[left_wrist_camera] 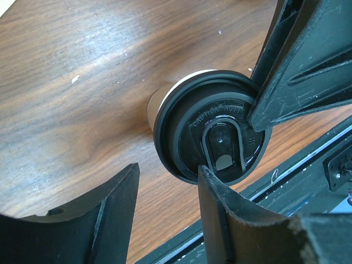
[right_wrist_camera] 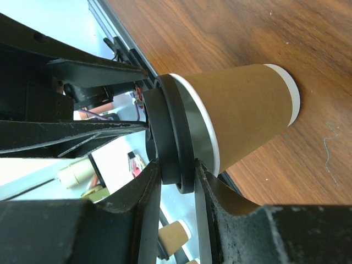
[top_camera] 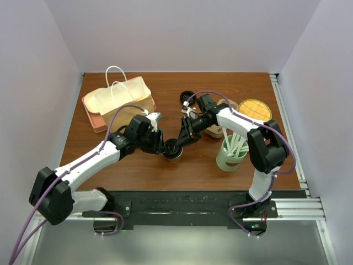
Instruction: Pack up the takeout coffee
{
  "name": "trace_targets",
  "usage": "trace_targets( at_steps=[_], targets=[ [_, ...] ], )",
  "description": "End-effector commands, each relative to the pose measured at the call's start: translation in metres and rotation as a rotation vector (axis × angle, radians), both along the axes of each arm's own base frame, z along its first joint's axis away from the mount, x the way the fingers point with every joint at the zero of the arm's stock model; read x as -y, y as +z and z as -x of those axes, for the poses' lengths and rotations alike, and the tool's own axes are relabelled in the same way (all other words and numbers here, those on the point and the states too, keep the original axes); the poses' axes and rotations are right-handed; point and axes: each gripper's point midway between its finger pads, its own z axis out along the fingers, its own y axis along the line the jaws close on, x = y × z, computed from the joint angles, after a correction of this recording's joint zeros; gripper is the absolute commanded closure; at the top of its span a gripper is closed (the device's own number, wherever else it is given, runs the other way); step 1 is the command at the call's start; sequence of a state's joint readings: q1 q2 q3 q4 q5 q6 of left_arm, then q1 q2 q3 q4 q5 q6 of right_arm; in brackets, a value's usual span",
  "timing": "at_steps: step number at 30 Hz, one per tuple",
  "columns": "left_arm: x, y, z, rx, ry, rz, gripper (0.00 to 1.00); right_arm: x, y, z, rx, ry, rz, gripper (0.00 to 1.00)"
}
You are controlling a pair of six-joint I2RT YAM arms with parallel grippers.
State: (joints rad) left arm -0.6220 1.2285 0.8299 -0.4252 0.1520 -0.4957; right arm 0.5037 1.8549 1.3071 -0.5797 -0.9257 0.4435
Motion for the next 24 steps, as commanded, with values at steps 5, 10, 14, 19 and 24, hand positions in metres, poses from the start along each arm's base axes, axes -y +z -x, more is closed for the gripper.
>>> trace_targets(
  at_steps=[5,10,14,19,24],
  targets=[
    [0.004,-0.004,-0.005,0.009,-0.021,0.002,0.50,-0.003,0.010,-0.007,0.041,0.013,-0.014,0.65],
    [0.003,-0.005,-0.005,0.006,-0.025,-0.005,0.50,0.000,0.012,-0.008,0.043,0.013,0.004,0.56],
    [0.003,-0.004,-0.005,0.009,-0.031,-0.008,0.50,0.007,0.013,-0.012,0.058,0.005,0.028,0.53],
    [0.004,0.000,-0.005,0.010,-0.036,-0.002,0.50,0.022,0.021,-0.025,0.079,-0.032,0.043,0.52],
    [0.007,0.010,-0.007,0.032,-0.042,0.016,0.49,0.040,0.027,-0.035,0.099,-0.057,0.098,0.49]
  ],
)
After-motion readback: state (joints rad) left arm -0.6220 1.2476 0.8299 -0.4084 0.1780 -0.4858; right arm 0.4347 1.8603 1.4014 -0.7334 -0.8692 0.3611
